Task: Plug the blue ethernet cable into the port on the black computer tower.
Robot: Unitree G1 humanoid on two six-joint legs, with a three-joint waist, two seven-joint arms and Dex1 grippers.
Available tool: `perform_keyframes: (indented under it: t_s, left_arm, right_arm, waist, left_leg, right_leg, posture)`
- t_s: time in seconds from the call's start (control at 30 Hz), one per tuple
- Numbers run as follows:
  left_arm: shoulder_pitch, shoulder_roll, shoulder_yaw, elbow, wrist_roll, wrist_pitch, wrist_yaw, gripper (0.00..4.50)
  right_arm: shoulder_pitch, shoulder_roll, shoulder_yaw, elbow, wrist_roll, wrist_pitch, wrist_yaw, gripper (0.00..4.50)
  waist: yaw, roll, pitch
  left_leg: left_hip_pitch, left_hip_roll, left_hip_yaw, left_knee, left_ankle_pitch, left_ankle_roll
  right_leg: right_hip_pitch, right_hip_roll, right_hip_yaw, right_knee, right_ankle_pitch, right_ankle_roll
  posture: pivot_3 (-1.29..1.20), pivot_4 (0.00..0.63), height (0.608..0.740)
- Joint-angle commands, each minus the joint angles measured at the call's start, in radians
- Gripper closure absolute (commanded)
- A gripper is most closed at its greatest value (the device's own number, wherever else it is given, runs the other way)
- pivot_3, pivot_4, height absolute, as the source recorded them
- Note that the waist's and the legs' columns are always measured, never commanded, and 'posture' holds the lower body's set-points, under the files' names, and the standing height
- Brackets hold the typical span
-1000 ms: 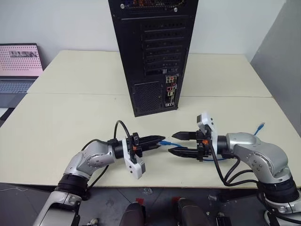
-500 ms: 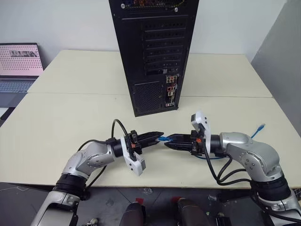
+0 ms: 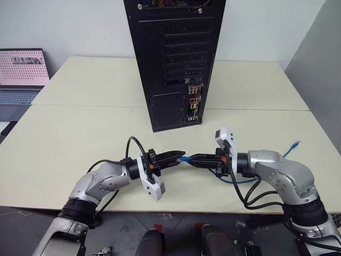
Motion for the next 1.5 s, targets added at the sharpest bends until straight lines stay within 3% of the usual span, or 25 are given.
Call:
perform_keyframes:
  t_s: [0.03,0.2,0.37,0.57,0.83,1.03,1.5]
  left_arm:
    - [0.006,0.009,-0.033,-0.028,-0.085,0.026,-0.030,3.06]
    - [0.031,0.024,-0.036,-0.016,-0.213,0.162,-0.110,2.16]
    - [0.107,-0.009,0.024,-0.162,-0.384,0.517,-0.187,1.20]
    - [0.140,-0.149,0.143,-0.386,-0.563,1.054,-0.115,1.20]
    - [0.114,-0.257,0.181,-0.573,-0.593,1.398,-0.027,1.20]
    - [0.078,-0.299,0.194,-0.631,-0.604,1.505,0.014,1.20]
    - [0.063,-0.279,0.198,-0.651,-0.675,1.530,-0.064,1.20]
  right_arm:
    - [-0.031,-0.012,-0.003,-0.023,0.001,-0.021,0.016,4.50]
    - [-0.018,-0.041,-0.028,-0.054,-0.015,-0.044,-0.008,4.50]
    - [0.002,-0.005,-0.070,-0.101,-0.103,-0.127,-0.162,4.50]
    - [-0.013,0.188,-0.034,-0.088,-0.303,-0.221,-0.487,4.50]
    - [-0.060,0.407,-0.003,-0.006,-0.499,-0.269,-0.775,4.50]
    - [-0.085,0.485,0.000,0.051,-0.554,-0.288,-0.844,4.50]
    - [-0.130,0.563,-0.047,0.163,-0.555,-0.322,-0.878,4.50]
  waist:
    - [0.000,0.000,0.000]
    - [-0.001,0.000,0.000]
    - [-0.001,0.000,0.000]
    - [-0.003,0.000,0.000]
    - [-0.002,0.000,0.000]
    - [-0.001,0.000,0.000]
    - [-0.002,0.000,0.000]
  left_leg:
    - [0.000,0.000,0.000,0.000,0.000,0.000]
    - [0.000,0.000,0.000,0.000,0.000,0.000]
    - [0.000,0.000,-0.001,0.000,0.000,0.000]
    - [-0.001,0.000,-0.002,0.001,0.000,0.000]
    - [-0.001,0.000,-0.003,0.001,0.000,-0.001]
    - [-0.001,0.000,-0.003,0.001,0.000,-0.001]
    - [-0.001,0.000,-0.003,0.000,0.000,-0.001]
  right_leg:
    - [0.000,0.000,0.000,0.000,0.000,0.000]
    - [0.000,0.000,0.000,0.000,0.000,0.000]
    - [0.000,0.000,-0.001,0.000,0.000,0.000]
    - [0.000,0.000,-0.002,0.001,0.000,0.000]
    - [0.000,0.001,-0.001,0.001,0.000,0.000]
    - [0.000,0.000,-0.001,0.001,0.000,0.000]
    - [0.000,0.000,-0.001,0.000,0.000,0.000]
  posture:
    - [0.00,0.150,0.740]
    - [0.00,0.150,0.740]
    - [0.00,0.150,0.740]
    - [0.00,0.150,0.740]
    - [0.00,0.150,0.740]
    - [0.00,0.150,0.740]
    - [0.00,0.150,0.740]
